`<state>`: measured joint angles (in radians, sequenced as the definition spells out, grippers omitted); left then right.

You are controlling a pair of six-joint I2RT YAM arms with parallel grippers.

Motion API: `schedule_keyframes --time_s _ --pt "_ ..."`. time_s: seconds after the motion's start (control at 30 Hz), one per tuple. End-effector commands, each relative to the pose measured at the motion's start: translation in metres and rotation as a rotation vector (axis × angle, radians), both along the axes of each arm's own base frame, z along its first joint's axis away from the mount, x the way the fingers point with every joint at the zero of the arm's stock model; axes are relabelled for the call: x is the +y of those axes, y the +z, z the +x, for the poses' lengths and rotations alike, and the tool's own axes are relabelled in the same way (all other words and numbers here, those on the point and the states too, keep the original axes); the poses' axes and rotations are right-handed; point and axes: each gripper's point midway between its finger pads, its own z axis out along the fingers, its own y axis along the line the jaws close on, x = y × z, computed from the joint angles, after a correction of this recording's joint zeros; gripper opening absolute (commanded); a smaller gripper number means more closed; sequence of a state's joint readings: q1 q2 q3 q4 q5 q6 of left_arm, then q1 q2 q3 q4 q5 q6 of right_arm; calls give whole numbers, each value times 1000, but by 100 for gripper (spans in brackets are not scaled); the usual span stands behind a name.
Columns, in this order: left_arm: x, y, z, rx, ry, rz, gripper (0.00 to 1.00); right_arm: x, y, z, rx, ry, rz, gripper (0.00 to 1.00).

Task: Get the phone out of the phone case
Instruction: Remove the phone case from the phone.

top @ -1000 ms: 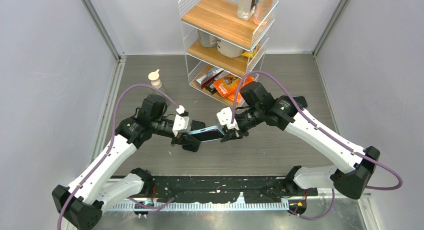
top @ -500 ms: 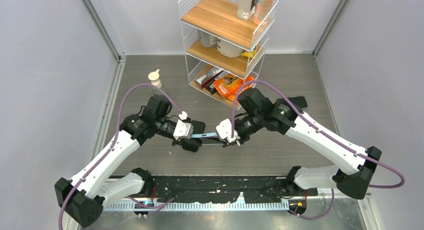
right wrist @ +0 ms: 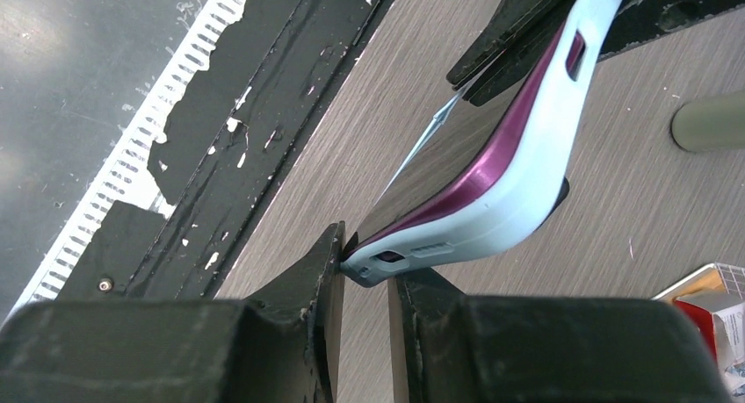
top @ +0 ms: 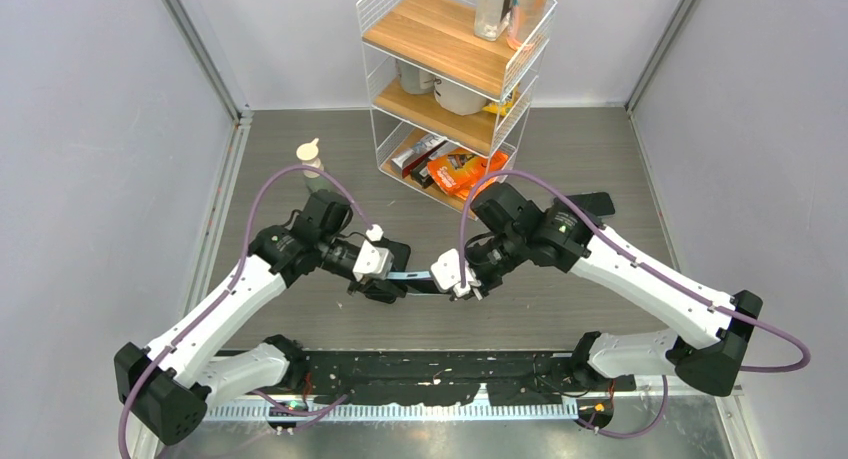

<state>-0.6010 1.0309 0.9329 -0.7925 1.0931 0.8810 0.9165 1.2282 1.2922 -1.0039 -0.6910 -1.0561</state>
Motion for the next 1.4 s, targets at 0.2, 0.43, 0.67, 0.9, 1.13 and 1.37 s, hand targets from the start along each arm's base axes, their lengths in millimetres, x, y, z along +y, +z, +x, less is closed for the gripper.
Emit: schedule_keyframes --time_s 0.2,0.43,0.67,0.9,1.13,1.37 --pt "8 -10 -41 116 -123 43 0 14 49 22 -232 4 143 6" --pt "10 -14 -44 124 -129 51 0 16 49 20 -253 22 138 6" --pt "10 -20 -44 143 -136 70 0 17 47 18 -269 40 124 6" --pt "9 -21 -43 143 -139 76 0 16 47 20 -286 38 116 6" --pt "9 -24 -42 129 -129 84 0 21 52 33 -282 -66 133 6" --pt "10 -31 -31 65 -57 90 0 23 59 68 -206 -321 190 6"
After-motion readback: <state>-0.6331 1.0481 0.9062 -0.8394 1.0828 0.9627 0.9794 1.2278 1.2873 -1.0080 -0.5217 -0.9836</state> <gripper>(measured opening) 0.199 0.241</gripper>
